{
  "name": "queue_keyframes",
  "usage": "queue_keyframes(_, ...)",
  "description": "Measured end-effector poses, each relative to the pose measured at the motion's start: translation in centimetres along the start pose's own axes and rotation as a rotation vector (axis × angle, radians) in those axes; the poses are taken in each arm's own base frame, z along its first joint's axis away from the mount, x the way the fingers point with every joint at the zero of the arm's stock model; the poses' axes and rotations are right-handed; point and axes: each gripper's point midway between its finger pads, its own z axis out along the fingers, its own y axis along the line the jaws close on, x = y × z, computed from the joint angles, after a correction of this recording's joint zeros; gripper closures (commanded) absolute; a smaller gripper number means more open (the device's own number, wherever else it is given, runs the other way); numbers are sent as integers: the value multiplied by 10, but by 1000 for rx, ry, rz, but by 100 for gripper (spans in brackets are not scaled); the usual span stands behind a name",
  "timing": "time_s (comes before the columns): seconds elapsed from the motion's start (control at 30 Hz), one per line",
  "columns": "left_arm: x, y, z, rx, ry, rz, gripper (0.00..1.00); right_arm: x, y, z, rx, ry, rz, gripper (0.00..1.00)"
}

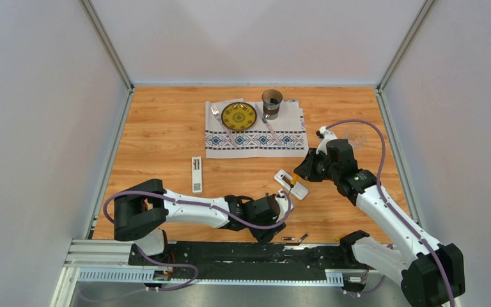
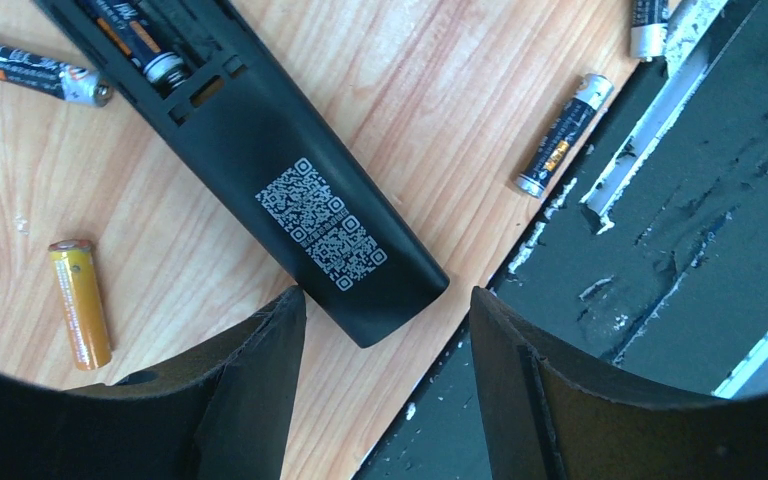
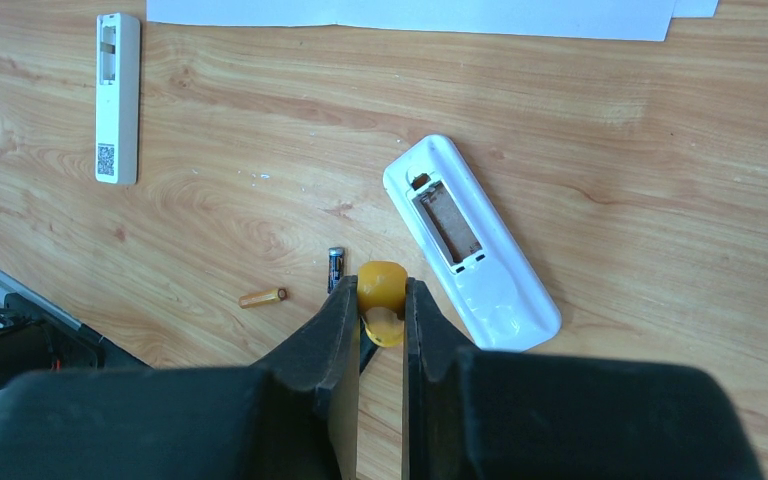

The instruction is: Unload the batteries from the remote control

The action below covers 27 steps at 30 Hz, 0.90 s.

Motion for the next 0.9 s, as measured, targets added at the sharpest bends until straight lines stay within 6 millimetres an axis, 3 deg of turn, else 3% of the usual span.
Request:
queue_keyframes(0.57,-11,-16,-1,95,-30,24,31,1,3,1,-13,13,1,100)
queue_keyframes(0.73,-29,-10,-12,106,-99,-19,31,-2,5,0,-20,8,3,100)
queue_keyframes(0.9,-49,11,-31,90,-199,-102,32,-4,9,-1,-37,5,13,100)
